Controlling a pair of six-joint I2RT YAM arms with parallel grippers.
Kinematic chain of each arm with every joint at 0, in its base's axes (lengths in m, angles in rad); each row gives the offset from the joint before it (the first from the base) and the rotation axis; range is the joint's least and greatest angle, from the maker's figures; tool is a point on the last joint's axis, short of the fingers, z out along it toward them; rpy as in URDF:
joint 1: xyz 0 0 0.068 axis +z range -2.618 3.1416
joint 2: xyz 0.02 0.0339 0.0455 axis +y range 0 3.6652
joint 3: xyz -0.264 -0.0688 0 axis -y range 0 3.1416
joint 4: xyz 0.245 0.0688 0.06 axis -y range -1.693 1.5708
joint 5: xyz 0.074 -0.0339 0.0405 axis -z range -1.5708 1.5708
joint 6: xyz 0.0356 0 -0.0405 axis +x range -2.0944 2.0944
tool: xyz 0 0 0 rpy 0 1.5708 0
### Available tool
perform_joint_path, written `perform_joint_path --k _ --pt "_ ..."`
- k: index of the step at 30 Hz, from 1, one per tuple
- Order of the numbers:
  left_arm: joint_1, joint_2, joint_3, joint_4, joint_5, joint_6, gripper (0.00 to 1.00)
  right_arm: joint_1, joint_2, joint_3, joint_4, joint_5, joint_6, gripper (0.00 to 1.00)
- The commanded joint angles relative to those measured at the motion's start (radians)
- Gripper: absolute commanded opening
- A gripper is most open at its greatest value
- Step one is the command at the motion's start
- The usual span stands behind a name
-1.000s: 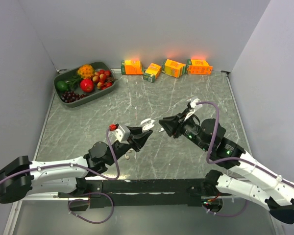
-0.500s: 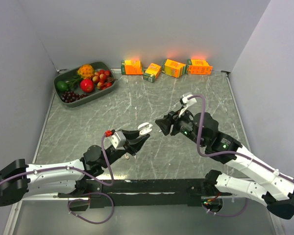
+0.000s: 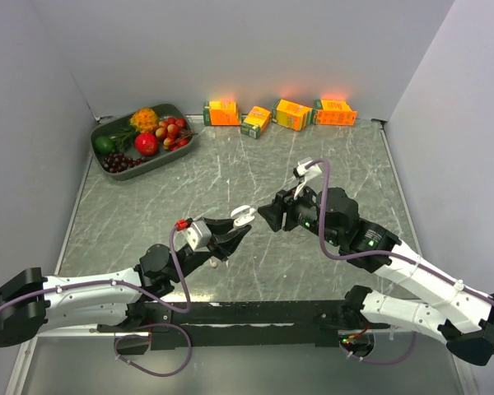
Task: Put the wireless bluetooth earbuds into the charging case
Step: Place the earbud in the charging case.
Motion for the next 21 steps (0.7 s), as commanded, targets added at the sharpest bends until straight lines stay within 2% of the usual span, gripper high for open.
perform_joint_path --k 1,21 --pt "-0.003 -0.010 -0.003 0.072 -0.010 0.000 0.01 0.010 -0.019 0.049 0.027 -0.022 -0.005 0.59" --pt "-0.002 -0.007 0.003 0.066 -0.027 -0.006 0.01 0.016 -0.043 0.026 0.047 -0.056 -0.012 0.59"
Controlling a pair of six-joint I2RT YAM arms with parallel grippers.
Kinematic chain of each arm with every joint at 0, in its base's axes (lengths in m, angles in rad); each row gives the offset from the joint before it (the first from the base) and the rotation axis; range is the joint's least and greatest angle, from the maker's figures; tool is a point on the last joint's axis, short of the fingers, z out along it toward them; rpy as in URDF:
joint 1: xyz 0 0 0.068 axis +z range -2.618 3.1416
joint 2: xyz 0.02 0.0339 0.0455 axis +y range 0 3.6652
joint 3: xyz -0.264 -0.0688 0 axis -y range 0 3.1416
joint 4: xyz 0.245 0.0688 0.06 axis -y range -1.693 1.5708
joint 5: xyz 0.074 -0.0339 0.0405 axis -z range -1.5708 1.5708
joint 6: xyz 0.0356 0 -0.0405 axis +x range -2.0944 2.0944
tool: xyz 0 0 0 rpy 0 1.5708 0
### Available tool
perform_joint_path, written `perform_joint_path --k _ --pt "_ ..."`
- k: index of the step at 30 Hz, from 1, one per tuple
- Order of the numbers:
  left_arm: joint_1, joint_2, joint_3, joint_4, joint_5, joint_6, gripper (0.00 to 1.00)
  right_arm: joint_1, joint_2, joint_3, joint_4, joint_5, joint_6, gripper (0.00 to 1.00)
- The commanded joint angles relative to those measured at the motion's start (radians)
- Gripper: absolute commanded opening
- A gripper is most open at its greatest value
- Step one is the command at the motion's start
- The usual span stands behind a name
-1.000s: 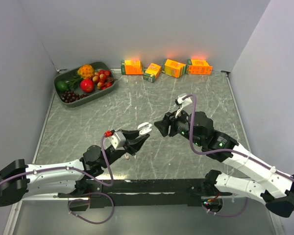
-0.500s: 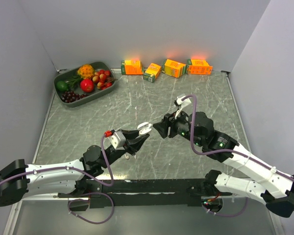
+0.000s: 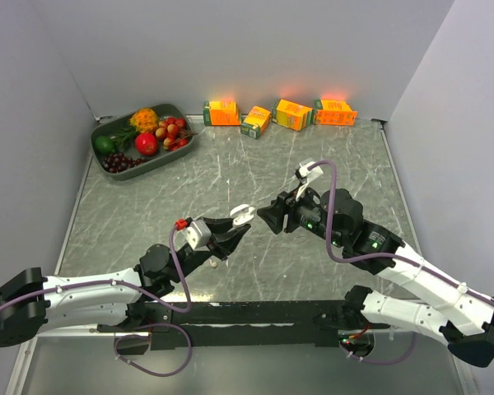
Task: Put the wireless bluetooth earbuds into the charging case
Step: Place the earbud in the charging case.
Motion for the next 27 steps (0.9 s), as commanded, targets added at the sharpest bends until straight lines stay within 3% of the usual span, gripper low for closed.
perform_joint_path --k 1,8,27 --pt "-0.003 -0.007 0.003 0.067 -0.005 -0.005 0.01 0.010 -0.021 0.028 0.032 0.002 -0.009 0.60" --pt "-0.002 -0.012 0.002 0.056 0.004 -0.008 0.01 0.010 -0.013 0.054 -0.010 0.092 -0.012 0.61" --pt "-0.002 -0.007 0.011 0.044 0.035 -0.013 0.01 0.011 0.050 0.080 0.004 0.053 -0.018 0.61"
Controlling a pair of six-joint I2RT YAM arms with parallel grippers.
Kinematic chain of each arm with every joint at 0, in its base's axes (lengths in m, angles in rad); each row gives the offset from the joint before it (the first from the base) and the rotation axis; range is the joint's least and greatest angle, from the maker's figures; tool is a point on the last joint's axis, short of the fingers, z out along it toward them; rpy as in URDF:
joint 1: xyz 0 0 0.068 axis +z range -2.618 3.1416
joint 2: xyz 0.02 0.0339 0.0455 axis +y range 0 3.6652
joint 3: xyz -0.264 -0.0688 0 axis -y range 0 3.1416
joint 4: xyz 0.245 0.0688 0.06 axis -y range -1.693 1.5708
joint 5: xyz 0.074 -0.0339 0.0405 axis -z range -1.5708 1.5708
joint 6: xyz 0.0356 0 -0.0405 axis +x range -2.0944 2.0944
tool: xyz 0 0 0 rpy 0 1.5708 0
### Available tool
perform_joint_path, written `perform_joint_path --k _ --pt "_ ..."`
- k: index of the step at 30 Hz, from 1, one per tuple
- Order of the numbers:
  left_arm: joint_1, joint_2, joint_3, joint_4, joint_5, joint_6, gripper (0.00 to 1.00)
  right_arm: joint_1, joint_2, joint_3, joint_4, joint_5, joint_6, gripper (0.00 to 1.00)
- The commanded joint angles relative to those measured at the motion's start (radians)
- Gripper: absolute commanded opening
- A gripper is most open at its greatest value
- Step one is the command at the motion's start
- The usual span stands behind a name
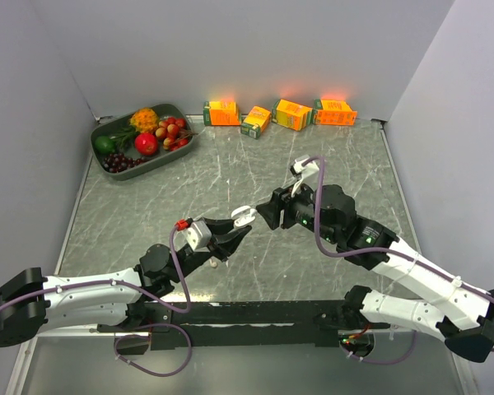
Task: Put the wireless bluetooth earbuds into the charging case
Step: Place the earbud in the charging case.
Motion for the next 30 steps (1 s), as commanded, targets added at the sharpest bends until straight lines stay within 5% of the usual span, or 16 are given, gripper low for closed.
perform_joint_path --k 1,30 --pt "-0.002 -0.006 0.011 0.044 0.004 -0.010 0.01 0.009 -0.007 0.043 0.026 -0.014 -0.009 0.61" --pt "-0.002 0.008 0.036 0.030 -0.034 -0.006 0.01 0.048 -0.057 0.011 0.040 -0.020 0.008 0.61"
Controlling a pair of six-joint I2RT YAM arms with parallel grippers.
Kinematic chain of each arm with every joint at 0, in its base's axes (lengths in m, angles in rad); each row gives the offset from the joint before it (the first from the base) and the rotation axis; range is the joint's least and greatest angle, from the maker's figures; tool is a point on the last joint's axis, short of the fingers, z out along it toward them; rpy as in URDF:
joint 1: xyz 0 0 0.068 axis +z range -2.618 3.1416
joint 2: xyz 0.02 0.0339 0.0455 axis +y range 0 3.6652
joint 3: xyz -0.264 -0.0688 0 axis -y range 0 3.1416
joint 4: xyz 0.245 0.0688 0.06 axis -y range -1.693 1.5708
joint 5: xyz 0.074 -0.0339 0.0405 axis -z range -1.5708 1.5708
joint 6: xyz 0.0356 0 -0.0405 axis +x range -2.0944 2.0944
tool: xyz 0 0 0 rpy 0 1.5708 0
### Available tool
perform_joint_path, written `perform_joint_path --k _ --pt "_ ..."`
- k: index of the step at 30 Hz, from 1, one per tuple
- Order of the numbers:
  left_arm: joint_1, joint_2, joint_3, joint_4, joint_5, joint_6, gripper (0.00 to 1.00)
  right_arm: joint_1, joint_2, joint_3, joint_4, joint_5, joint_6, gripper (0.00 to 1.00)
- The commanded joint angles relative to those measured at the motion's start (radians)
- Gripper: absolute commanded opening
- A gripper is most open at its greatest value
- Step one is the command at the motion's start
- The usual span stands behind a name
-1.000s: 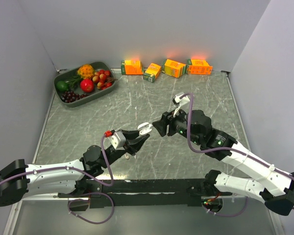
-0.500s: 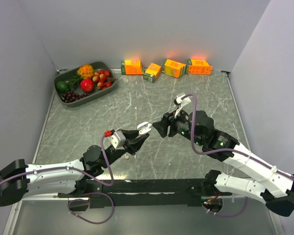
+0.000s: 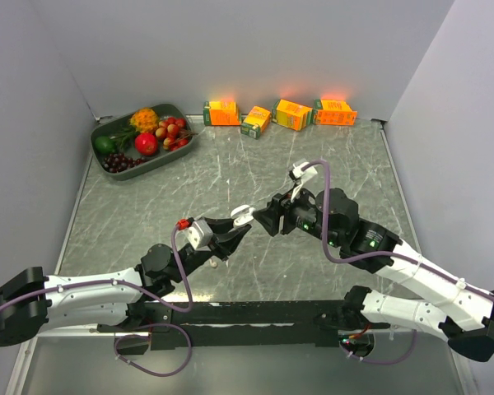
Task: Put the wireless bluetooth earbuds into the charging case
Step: Place the earbud in the charging case.
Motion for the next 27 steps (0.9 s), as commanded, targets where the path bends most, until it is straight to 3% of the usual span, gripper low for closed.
perform_joint_path --k 1,5,13,27 --pt "-0.002 -0.003 0.034 0.032 -0.011 -0.009 0.01 0.008 -0.040 0.012 0.040 0.040 0.004 0.61" --pt "-0.002 -0.015 0.021 0.024 -0.016 -0.014 0.01 0.008 -0.032 0.047 0.009 0.035 -0.017 0.60" --pt "-0.002 -0.026 0.032 -0.004 0.019 -0.025 0.01 0.002 0.050 0.159 -0.105 -0.123 -0.118 0.60" --pt "-0.002 -0.032 0.034 -0.010 0.033 -0.033 0.01 0.002 0.107 0.198 -0.174 -0.109 -0.143 0.55"
